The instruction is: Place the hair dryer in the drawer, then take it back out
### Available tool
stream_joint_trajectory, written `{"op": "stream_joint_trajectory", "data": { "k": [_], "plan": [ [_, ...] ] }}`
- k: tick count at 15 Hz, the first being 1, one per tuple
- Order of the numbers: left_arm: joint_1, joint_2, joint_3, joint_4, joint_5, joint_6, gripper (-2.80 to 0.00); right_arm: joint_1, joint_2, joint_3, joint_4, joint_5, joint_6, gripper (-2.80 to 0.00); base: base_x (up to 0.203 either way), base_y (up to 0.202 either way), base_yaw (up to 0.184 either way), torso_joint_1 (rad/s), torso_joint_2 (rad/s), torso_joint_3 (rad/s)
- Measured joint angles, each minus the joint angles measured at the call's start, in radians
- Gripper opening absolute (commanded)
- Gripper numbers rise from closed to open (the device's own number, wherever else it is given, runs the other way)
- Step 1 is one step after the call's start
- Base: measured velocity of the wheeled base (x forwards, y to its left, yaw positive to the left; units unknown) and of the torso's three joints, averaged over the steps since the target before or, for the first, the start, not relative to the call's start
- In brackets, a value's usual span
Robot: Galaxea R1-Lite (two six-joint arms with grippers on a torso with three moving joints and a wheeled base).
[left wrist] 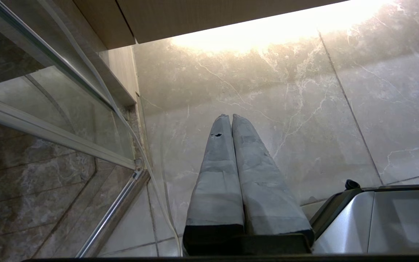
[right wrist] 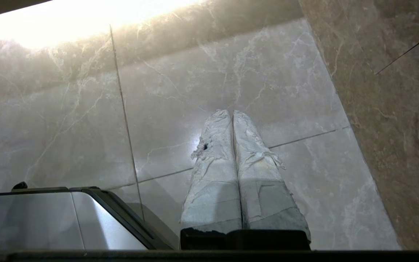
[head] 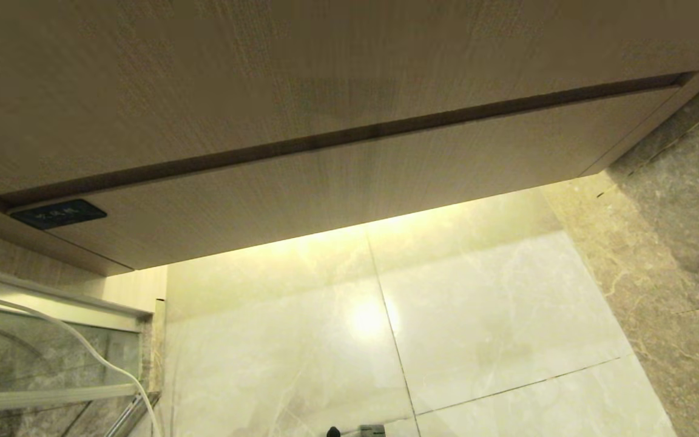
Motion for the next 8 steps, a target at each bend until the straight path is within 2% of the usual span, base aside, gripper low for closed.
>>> {"op": "stream_joint_trajectory", "data": {
  "k": [8],
  "plan": [
    [0.0, 0.0, 0.0, 0.0, 0.0, 0.0, -2.8, 0.0, -0.002, 0.001, 0.001, -0.001, 0.002, -2.8, 0.0, 0.0, 0.0, 0.0, 0.0, 0.0]
  ]
}}
